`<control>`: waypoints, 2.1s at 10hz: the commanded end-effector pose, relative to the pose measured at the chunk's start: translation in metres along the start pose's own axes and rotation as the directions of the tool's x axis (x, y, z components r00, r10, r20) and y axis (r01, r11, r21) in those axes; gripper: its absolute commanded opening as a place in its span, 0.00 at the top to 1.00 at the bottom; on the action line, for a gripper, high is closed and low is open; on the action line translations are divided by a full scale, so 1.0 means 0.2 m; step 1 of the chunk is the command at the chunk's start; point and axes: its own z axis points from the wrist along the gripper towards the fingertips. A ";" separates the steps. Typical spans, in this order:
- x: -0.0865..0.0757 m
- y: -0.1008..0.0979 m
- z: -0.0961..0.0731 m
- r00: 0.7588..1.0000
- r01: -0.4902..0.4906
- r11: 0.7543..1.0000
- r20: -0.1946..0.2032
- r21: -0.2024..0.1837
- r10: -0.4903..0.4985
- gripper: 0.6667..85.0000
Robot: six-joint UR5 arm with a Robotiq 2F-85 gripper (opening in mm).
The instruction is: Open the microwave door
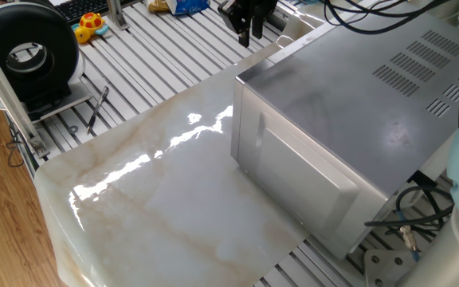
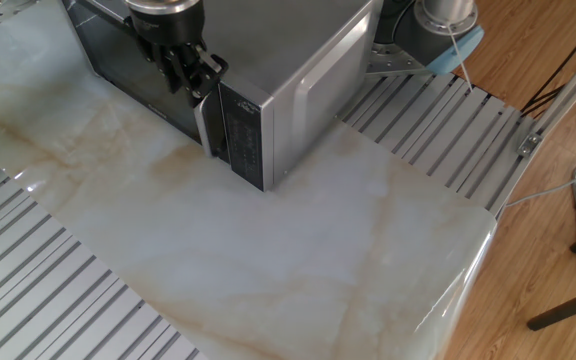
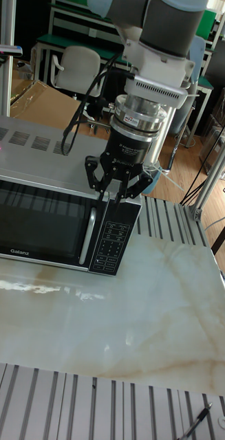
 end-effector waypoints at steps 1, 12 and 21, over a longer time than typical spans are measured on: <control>-0.01 0.02 0.00 1.000 0.015 1.000 0.011 -0.024 -0.015 0.60; 0.02 -0.10 0.14 0.998 0.056 0.998 -0.001 0.000 -0.056 0.59; -0.04 -0.05 0.15 0.993 0.107 0.994 0.043 -0.018 -0.106 0.62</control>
